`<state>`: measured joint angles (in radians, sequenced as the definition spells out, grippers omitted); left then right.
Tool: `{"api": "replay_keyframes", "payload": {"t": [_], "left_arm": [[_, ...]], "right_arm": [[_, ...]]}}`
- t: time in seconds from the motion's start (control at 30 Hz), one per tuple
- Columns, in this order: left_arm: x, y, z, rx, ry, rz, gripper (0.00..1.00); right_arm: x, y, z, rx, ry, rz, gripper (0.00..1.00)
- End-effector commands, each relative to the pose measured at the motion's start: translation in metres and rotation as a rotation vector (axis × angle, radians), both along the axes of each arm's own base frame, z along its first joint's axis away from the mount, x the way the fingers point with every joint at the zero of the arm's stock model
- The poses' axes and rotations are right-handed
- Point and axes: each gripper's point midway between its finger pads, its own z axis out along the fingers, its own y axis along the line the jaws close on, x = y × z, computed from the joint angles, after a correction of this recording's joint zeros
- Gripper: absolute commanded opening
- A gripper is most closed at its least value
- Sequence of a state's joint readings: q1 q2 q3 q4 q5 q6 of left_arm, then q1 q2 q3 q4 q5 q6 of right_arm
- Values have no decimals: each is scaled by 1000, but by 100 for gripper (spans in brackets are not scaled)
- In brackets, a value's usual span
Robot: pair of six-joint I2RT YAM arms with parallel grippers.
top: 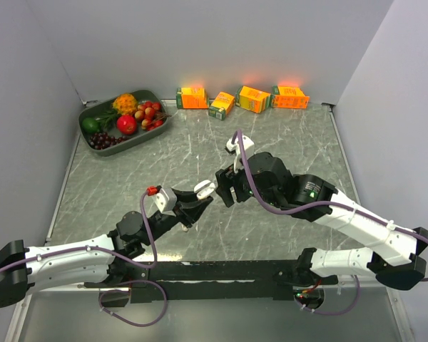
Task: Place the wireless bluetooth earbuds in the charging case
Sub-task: Place the earbud in the charging case.
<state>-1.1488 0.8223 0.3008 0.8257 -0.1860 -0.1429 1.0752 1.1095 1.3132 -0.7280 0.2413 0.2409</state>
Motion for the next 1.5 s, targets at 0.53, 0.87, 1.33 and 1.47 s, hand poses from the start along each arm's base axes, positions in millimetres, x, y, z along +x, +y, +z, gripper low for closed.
{"api": "replay_keyframes", "payload": {"t": [0.53,0.87,1.33,1.47], "left_arm": [[-2,0,22,-60,-6,-8,1],[-5,-2,23,-59,-12,-26,1],[-6,-3,21,-55,-4,-34,1],[-4,-2,18,-51,4,-23,1]], "right_arm": [[-8,14,42,117,-49,48,80],[-3,21,38,99,-53,40,81],[4,34,49,110,-77,58,82],[1,32,65,153,-98,64,84]]}}
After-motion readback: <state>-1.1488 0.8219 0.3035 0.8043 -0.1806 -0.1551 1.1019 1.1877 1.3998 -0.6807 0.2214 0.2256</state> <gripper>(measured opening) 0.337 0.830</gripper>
